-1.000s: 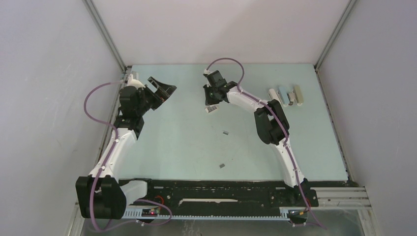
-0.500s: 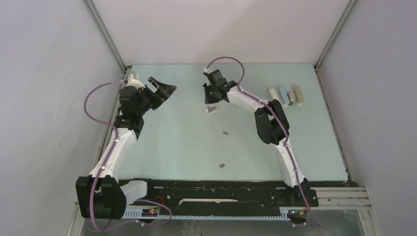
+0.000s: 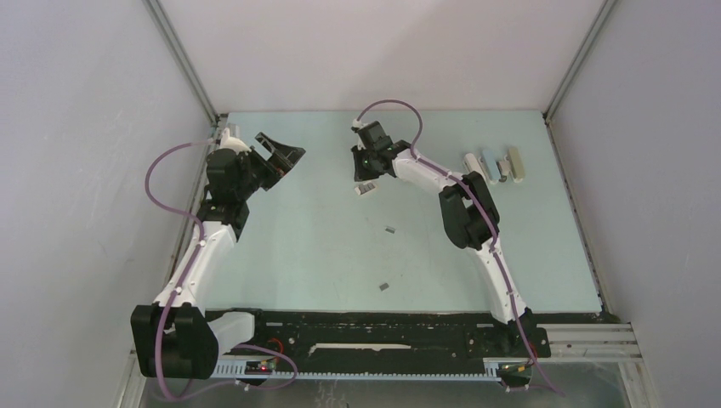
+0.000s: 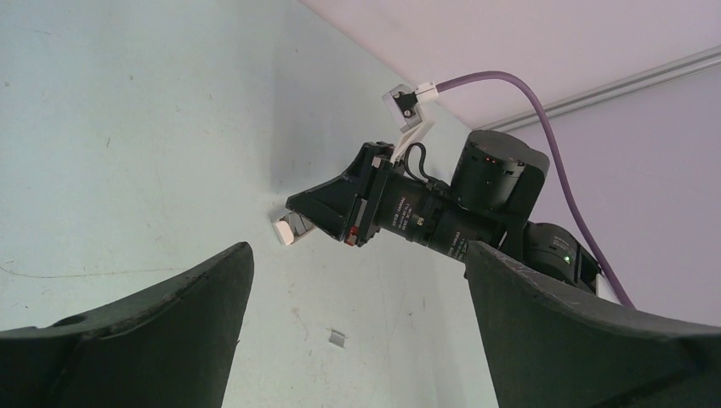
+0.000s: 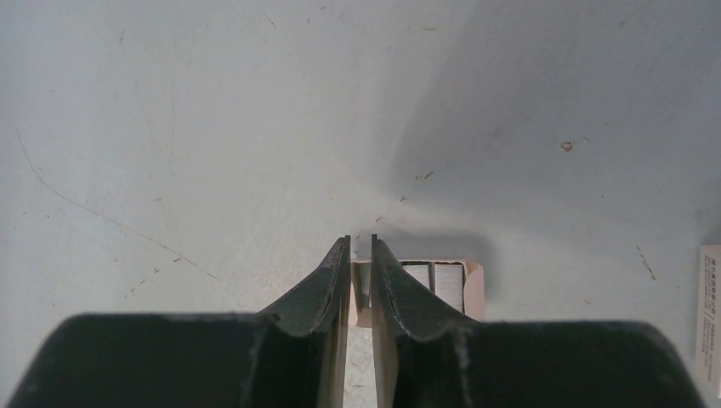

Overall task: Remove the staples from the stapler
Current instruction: Place the staple in the staple box.

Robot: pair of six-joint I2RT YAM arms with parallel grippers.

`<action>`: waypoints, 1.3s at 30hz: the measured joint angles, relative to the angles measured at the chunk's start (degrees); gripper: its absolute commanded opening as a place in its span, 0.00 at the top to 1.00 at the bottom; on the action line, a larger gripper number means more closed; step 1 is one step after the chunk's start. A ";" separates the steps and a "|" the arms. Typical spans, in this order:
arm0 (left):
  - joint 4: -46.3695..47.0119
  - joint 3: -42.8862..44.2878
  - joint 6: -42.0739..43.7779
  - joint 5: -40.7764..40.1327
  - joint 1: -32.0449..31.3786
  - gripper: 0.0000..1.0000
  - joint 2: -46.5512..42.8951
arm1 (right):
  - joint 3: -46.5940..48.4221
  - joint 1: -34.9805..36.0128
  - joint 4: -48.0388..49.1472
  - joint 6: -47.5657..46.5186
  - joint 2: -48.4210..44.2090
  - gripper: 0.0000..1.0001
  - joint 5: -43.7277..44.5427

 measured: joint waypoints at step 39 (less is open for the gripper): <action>2.05 -1.29 -2.08 0.28 0.00 0.00 -2.25 | -0.02 -0.55 -2.14 -1.31 0.17 0.77 -4.44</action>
